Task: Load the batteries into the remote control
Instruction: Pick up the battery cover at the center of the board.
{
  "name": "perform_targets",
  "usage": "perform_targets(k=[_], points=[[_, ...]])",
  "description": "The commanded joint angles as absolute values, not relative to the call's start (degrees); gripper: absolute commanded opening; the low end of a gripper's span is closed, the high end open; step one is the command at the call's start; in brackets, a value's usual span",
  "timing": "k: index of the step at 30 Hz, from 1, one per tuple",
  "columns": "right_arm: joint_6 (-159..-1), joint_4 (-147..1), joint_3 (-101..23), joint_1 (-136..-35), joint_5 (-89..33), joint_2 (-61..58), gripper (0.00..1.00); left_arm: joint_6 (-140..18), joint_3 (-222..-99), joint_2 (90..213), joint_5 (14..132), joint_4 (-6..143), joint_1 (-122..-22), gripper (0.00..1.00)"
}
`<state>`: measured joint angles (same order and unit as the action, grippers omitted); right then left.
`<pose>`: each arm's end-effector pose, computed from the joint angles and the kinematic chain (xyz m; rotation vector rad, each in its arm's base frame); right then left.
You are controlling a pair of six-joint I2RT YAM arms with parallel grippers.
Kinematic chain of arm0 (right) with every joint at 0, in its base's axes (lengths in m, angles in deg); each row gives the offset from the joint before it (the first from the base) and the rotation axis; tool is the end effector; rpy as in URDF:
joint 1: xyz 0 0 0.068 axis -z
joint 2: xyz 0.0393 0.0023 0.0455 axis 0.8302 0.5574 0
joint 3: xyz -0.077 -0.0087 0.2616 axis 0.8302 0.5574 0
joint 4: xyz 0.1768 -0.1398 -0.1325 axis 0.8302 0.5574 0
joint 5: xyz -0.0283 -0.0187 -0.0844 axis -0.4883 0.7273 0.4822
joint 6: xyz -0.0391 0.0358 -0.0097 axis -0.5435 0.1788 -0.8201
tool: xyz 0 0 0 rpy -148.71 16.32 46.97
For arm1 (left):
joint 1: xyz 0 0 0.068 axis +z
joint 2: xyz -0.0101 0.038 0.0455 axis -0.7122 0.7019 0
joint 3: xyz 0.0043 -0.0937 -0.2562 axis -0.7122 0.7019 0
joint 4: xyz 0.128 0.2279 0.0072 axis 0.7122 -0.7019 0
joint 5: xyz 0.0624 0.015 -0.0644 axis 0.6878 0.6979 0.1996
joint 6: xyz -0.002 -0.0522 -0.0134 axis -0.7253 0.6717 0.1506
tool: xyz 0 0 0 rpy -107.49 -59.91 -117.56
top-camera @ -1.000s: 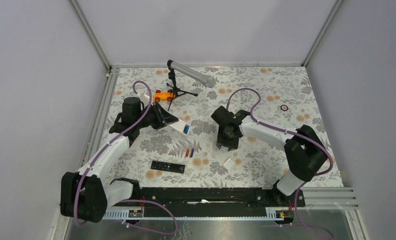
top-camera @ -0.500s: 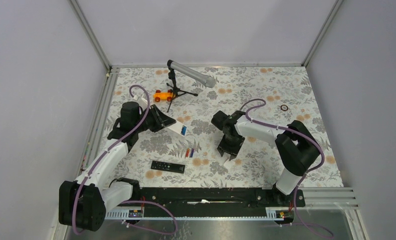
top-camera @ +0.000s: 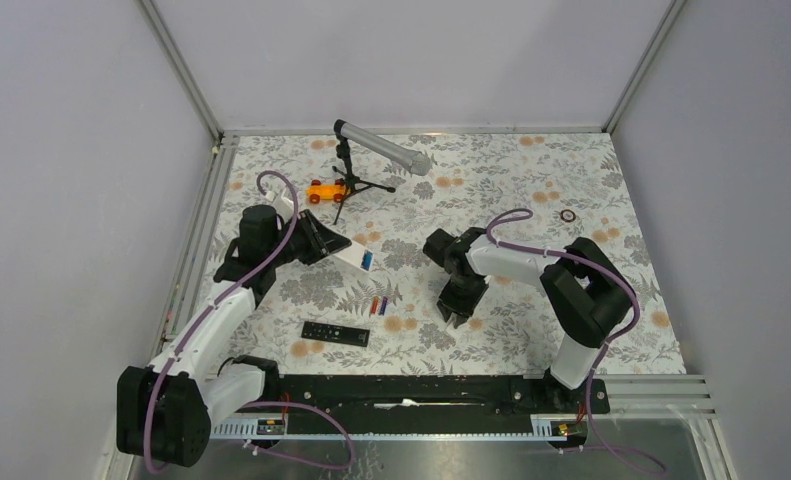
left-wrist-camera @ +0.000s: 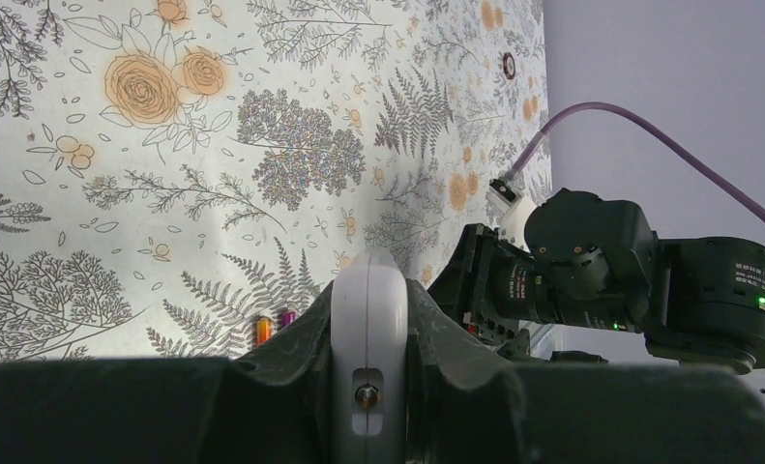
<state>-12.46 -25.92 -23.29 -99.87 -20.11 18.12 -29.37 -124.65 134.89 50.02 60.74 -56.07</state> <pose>0.2150 0.2055 0.1510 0.8230 3.0032 0.0460 0.2178 -0.0598 0.2527 -0.2599 2.1659 -1.1210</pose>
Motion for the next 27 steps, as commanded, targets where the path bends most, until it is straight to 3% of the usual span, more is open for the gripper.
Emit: perform_targets(k=[1,6,10,21,27], points=[[-9.56,-24.71,-22.30,-99.52,-19.36,18.42,0.35,-29.67,-123.96,133.37,50.75,65.19,-55.78,0.00],[-9.01,-26.92,-20.89,-99.50,-19.32,18.56,0.20,-29.48,-123.53,133.07,50.61,65.24,-55.74,0.00],[-10.03,-28.55,-21.09,-99.55,-17.85,17.86,0.00,-29.65,-123.56,131.90,51.04,64.47,-55.79,0.00],[-20.19,-45.00,-20.96,-99.53,-9.37,-3.54,0.00,-22.50,-124.83,129.41,48.27,65.99,-55.79,0.00],[-25.69,-62.47,-21.19,-99.47,-18.66,-14.26,0.00,-10.36,-125.79,131.81,43.22,76.29,-55.87,0.00]])
